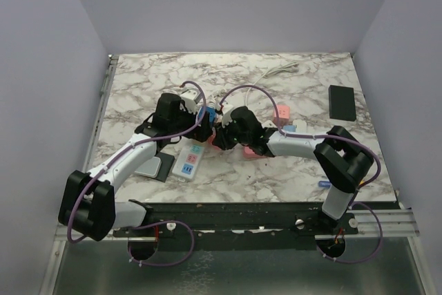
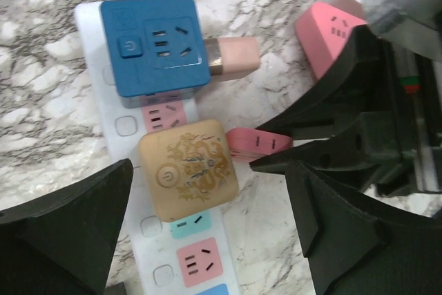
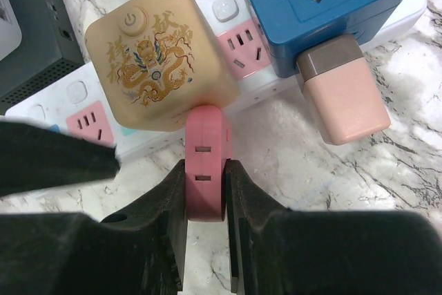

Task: Pull the plug off the socket
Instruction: Remove the plug from the socket.

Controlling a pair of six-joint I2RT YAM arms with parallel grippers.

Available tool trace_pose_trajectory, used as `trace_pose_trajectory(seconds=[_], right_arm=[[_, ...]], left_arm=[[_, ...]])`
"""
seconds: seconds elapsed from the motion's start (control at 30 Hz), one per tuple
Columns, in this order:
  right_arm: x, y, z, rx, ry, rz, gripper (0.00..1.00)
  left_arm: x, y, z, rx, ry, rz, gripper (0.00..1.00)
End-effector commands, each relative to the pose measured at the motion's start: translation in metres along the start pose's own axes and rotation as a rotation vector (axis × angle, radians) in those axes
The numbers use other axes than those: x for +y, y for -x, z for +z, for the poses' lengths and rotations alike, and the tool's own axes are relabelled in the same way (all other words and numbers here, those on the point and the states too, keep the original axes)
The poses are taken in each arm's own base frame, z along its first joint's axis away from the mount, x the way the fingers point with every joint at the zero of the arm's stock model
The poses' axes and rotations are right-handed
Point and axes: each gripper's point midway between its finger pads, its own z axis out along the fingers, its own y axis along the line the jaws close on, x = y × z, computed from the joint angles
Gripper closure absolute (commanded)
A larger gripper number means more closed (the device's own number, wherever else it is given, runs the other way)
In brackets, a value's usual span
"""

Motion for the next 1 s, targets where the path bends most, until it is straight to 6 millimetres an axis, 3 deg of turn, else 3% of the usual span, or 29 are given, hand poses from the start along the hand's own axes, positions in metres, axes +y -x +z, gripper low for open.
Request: trace_pose_trajectory(seconds=[0.0, 0.2, 0.4, 0.63, 0.97], right_arm=[[-0.004, 0.011, 0.006, -0.041, -0.026, 0.021, 0.83], [-0.003, 0.011, 0.008, -0.042, -0.022, 0.023, 0.87], [-0.002, 0.01, 0.01, -0.036, -0.014, 0.026, 0.87], [-0.002, 0.011, 0.011, -0.038, -0.013, 0.035, 0.88], [-0.001, 0.008, 0.012, -0.027, -0.009, 0.034, 0.88]], left_arm=[[0.026, -0.012, -0.004, 0.038, 0.151, 0.012, 0.04], [0.023, -0.019, -0.003, 0.058, 0.146, 0.007, 0.09], [0.014, -0.021, 0.0, 0.069, 0.1, 0.009, 0.09], [0.017, -0.026, 0.007, 0.096, 0.109, -0.003, 0.09], [0.017, -0.027, 0.017, 0.124, 0.086, 0.006, 0.25]])
